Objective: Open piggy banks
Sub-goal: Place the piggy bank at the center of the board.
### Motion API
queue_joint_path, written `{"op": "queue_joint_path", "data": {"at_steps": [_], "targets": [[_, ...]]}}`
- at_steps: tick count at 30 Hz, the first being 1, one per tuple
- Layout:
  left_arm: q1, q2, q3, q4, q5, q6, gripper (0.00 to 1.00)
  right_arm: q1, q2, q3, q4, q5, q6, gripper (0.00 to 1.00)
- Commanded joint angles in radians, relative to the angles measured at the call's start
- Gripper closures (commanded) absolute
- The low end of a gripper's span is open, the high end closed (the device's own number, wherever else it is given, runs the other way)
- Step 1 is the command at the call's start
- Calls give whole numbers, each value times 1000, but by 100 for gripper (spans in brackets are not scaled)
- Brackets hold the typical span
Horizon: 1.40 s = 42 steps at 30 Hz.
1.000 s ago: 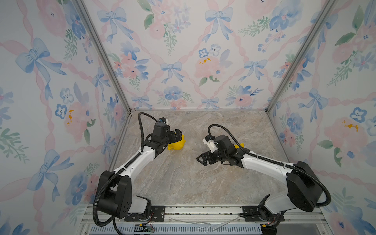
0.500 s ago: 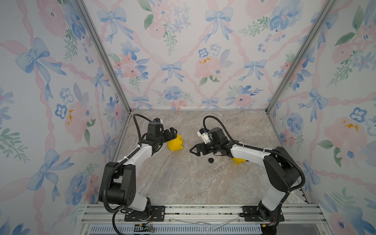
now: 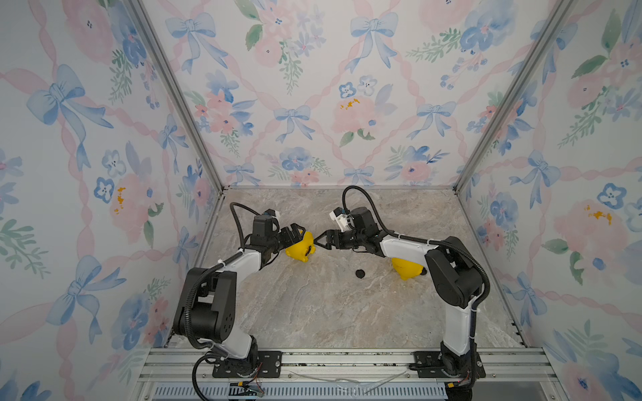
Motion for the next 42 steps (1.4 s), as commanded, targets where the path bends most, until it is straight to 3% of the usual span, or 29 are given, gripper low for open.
{"op": "queue_joint_path", "data": {"at_steps": [1,14,33,42], "targets": [[2,-40,-34,3,26,-23,2,-4,13,-31,108,-42,107,4],[3,-95,-124,31,50,-51,2,48,67,-82,341,-85,258,10],[22,-66,-165,99,89,-68,2,84,228,93,447,-231,338,11],[15,-97,-215,149,134,-100,2,87,235,-23,705,-220,477,12]]}}
